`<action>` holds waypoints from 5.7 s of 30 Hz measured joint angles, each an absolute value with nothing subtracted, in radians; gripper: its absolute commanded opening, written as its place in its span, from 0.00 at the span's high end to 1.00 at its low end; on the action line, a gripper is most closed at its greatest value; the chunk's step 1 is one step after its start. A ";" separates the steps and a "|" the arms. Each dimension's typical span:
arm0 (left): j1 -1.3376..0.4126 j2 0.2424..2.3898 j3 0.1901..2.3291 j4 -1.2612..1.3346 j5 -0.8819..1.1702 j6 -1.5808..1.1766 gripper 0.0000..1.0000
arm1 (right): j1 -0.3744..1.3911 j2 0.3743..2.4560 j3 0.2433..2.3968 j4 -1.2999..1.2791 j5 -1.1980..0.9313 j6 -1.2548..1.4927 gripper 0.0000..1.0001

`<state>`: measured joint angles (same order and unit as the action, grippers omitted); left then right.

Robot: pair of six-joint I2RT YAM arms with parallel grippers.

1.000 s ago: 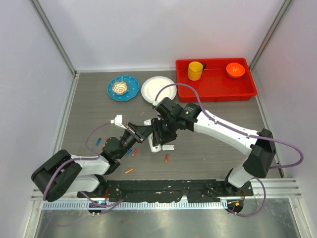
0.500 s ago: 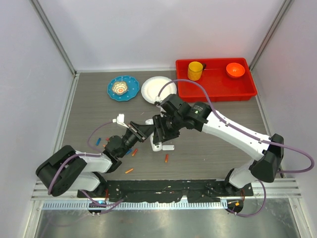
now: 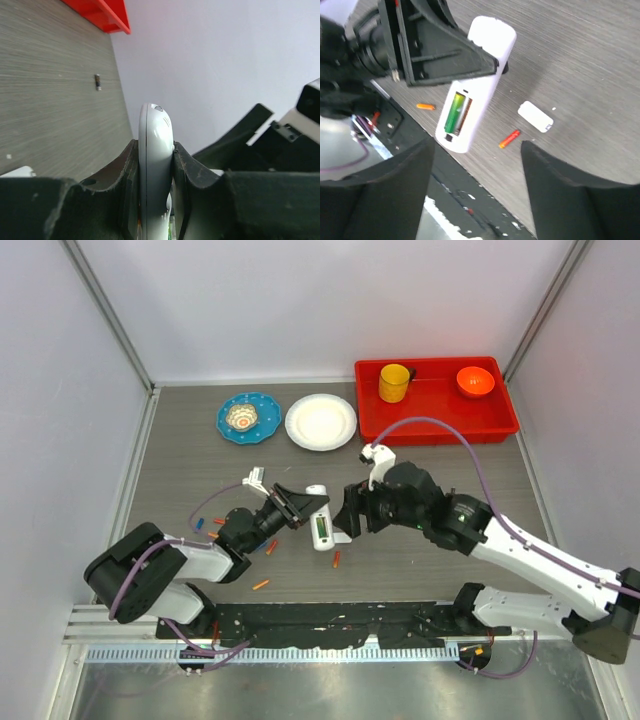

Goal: Load the batteries into the remote control

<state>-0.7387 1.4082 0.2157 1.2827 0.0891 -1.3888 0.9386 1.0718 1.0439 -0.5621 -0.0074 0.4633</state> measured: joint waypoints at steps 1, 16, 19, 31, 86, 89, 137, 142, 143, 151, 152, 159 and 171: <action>-0.739 1.409 0.224 1.283 0.104 -1.404 0.99 | 0.939 1.034 1.000 -0.538 -0.002 0.451 0.15; -0.739 1.410 0.298 1.287 0.214 -1.482 1.00 | 0.932 0.798 0.688 -0.215 -0.107 0.418 0.11; -0.739 1.410 0.312 1.287 0.229 -1.486 1.00 | 0.924 0.789 0.659 -0.168 -0.117 0.441 0.11; -0.739 1.401 0.316 1.289 0.257 -1.486 1.00 | 0.762 0.828 0.569 0.116 -0.285 0.667 0.12; -0.737 1.361 0.322 1.282 0.253 -1.456 1.00 | 0.738 1.112 0.519 0.445 -0.619 0.984 0.69; -0.736 1.357 0.322 1.282 0.251 -1.455 1.00 | 0.738 1.114 0.519 0.452 -0.617 0.997 0.73; -0.561 1.147 0.308 1.206 0.281 -1.367 1.00 | 0.675 0.838 0.696 -0.409 0.141 0.625 0.05; -0.559 0.981 0.244 1.082 0.280 -1.328 1.00 | 0.637 0.874 0.661 -0.479 0.432 0.650 0.03; -0.559 0.953 0.226 1.059 0.280 -1.323 1.00 | 0.612 0.887 0.661 -0.479 0.461 0.648 0.04; -0.556 0.840 0.147 0.926 0.285 -1.295 1.00 | 0.341 1.106 0.750 -0.461 0.514 0.568 0.33; -0.555 0.834 0.145 0.922 0.290 -1.292 1.00 | 0.297 1.138 0.762 -0.453 0.509 0.563 0.34; -0.554 0.791 0.118 0.921 0.318 -1.288 1.00 | 0.164 1.222 0.778 -0.411 0.466 0.563 0.32; -0.554 0.741 0.116 0.915 0.363 -1.273 1.00 | 0.035 1.389 0.852 -0.332 0.324 0.522 0.27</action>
